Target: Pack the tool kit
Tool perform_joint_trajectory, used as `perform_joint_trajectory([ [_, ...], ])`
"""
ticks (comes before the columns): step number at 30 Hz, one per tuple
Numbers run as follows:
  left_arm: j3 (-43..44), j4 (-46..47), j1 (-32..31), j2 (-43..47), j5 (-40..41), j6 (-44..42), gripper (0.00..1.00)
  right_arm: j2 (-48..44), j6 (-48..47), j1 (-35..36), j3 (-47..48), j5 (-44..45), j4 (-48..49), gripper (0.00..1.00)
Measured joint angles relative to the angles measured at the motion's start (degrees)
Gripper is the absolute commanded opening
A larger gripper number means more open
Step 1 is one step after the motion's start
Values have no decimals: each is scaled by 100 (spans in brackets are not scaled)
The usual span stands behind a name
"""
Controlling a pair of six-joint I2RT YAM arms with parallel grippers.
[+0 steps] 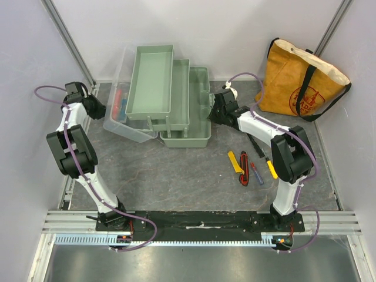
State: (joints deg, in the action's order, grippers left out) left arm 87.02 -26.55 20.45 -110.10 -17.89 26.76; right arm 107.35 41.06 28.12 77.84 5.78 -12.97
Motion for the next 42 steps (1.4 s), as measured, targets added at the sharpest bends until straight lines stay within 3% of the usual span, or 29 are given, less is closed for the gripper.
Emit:
perform_joint_trajectory([
  [12,103,-647,-46,7,1366,-125,23,149,190,7,28,-192,376,0],
  [16,188,-804,-50,74,1681,-125,28,149,197,4,28,-199,374,4],
  [21,579,-1165,-55,358,1954,-136,40,142,153,-11,114,-164,249,23],
  [28,1335,-1447,-55,1126,2015,-162,56,-103,-7,-120,466,39,-376,66],
  [31,1637,-1502,-55,1419,1700,-201,58,-494,-103,-264,557,120,-487,78],
  [35,1853,-1510,-70,1665,811,-297,62,-1084,-323,-518,555,221,-542,86],
  [42,1797,-1172,-402,2070,-1327,-352,66,-1799,-918,-1285,-52,466,-688,88],
])
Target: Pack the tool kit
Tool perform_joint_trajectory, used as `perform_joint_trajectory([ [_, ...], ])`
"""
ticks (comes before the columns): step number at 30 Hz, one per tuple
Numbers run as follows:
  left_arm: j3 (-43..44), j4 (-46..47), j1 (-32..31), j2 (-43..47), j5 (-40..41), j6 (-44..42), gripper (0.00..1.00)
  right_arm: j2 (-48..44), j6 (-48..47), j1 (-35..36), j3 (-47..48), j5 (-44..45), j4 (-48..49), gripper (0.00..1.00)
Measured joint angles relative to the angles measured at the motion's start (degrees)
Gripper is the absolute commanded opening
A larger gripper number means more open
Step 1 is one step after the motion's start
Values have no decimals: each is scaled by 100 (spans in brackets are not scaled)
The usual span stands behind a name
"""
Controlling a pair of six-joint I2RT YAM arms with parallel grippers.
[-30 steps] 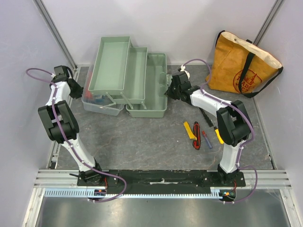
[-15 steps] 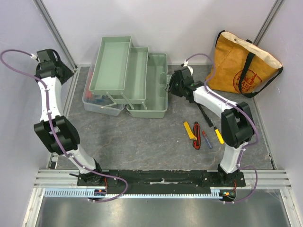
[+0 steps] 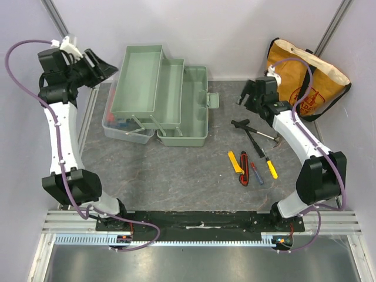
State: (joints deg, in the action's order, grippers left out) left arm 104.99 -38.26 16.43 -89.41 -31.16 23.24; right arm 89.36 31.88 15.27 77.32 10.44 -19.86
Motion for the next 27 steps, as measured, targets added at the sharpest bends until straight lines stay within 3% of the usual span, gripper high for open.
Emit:
perform_joint_trajectory([
  [4,-249,356,-629,328,-782,4,66,-17,402,-658,-745,-142,-219,85],
  [10,-793,710,-1392,776,-1300,116,66,-153,1886,-1121,-1969,-275,-302,74],
  [21,-1309,881,-1432,999,-1370,229,66,-295,4264,-1078,-2577,-116,619,60],
  [27,-1362,881,-1432,1073,-1250,229,66,-37,5042,-1078,-2953,-188,1119,52],
])
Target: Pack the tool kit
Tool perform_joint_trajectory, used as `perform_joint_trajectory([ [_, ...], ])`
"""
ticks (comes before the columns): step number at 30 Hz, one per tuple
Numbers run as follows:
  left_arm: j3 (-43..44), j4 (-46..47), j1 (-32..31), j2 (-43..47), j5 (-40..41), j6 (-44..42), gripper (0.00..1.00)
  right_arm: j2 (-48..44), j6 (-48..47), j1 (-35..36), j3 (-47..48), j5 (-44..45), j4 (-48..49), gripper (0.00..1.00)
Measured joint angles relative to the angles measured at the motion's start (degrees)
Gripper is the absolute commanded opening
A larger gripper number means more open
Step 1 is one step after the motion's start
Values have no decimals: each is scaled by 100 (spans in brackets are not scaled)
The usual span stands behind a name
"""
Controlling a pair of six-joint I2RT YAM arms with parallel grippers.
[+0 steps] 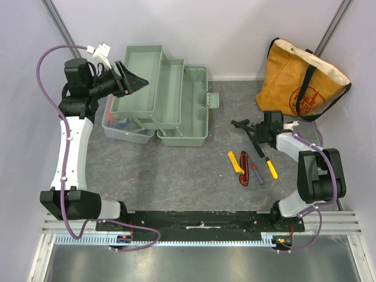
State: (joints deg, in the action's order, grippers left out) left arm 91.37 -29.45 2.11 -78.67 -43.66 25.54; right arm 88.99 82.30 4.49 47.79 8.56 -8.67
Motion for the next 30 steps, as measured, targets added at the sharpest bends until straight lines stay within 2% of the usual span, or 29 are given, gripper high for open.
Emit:
perform_joint_trajectory([
  [22,-15,-68,0,48,315,-4,65,942,1012,-22,-153,238,1224,48],
  [24,-15,-72,-2,48,321,-4,65,1023,1150,-22,-160,227,1405,42],
  [30,-15,-94,-2,48,393,-7,65,1209,1598,-28,-302,111,1926,0],
])
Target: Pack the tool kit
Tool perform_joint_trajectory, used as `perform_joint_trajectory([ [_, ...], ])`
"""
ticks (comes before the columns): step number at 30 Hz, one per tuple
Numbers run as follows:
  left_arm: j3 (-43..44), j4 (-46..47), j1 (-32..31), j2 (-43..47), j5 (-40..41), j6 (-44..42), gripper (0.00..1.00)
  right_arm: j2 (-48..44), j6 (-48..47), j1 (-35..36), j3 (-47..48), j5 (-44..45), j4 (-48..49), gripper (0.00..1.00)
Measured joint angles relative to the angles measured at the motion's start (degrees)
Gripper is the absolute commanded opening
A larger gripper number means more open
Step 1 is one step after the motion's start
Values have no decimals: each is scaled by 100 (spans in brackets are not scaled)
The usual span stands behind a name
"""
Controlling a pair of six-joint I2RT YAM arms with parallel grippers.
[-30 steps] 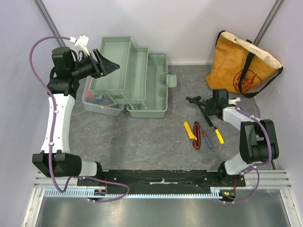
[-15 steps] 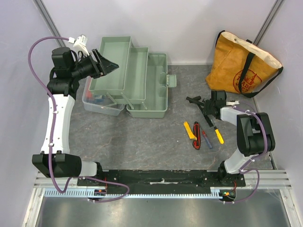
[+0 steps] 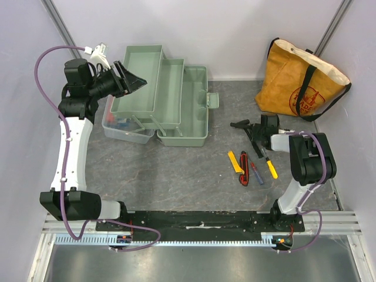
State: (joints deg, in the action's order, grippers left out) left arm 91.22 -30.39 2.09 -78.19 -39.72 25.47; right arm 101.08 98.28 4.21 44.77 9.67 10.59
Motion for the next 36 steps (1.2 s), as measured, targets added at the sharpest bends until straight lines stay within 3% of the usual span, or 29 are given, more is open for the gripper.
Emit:
perform_joint_trajectory([
  [6,0,-35,0,0,55,0,65,-83,4,-26,-94,-7,149,0],
  [12,0,-61,0,0,63,0,65,-688,-192,-26,-98,149,-560,0],
  [24,15,-74,2,-2,63,2,64,-2671,-2402,382,1132,1270,-1709,0],
  [31,37,-74,-17,-31,59,7,64,-2170,-4374,1410,2288,1045,-1532,0],
  [36,37,-74,-83,-31,57,7,65,-1060,-5390,1923,3169,90,-1403,0],
])
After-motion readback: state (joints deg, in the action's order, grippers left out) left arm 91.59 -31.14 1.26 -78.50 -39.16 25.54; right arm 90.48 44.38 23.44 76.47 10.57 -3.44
